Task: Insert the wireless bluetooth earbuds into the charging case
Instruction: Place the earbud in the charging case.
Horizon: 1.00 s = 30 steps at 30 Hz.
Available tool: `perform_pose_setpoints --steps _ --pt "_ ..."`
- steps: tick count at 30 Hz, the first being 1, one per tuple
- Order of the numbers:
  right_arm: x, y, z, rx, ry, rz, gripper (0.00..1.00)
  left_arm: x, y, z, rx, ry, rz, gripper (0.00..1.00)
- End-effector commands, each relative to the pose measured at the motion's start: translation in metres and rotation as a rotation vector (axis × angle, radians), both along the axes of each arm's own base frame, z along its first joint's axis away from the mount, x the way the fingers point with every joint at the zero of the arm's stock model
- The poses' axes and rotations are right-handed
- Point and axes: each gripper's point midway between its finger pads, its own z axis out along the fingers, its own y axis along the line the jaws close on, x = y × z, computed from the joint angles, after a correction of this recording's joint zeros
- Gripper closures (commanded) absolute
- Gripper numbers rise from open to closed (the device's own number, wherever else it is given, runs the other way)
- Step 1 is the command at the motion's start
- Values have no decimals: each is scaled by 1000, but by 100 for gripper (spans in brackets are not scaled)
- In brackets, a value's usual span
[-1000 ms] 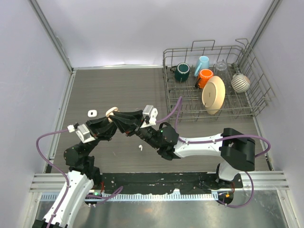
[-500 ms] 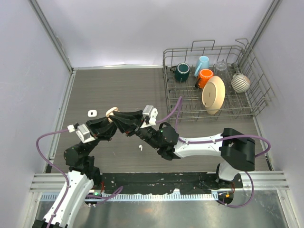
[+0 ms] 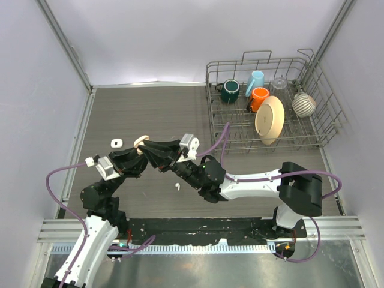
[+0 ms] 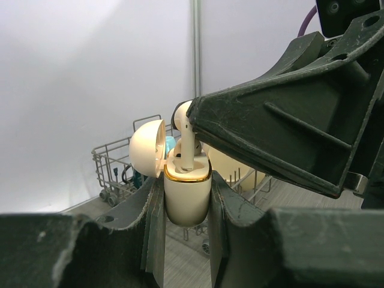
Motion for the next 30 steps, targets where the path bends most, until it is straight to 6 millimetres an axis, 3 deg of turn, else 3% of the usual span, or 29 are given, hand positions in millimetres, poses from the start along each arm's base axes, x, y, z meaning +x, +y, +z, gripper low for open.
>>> perform_pose_setpoints --steps 1,16,30 --pt "16 -7 0 -8 16 -83 99 -23 2 41 -24 -161 -19 100" --pt "12 0 -7 -50 17 -53 99 -24 2 44 -30 -168 -24 100" --pt "19 -8 -24 -86 46 -107 99 -25 4 48 -39 -176 -18 100"
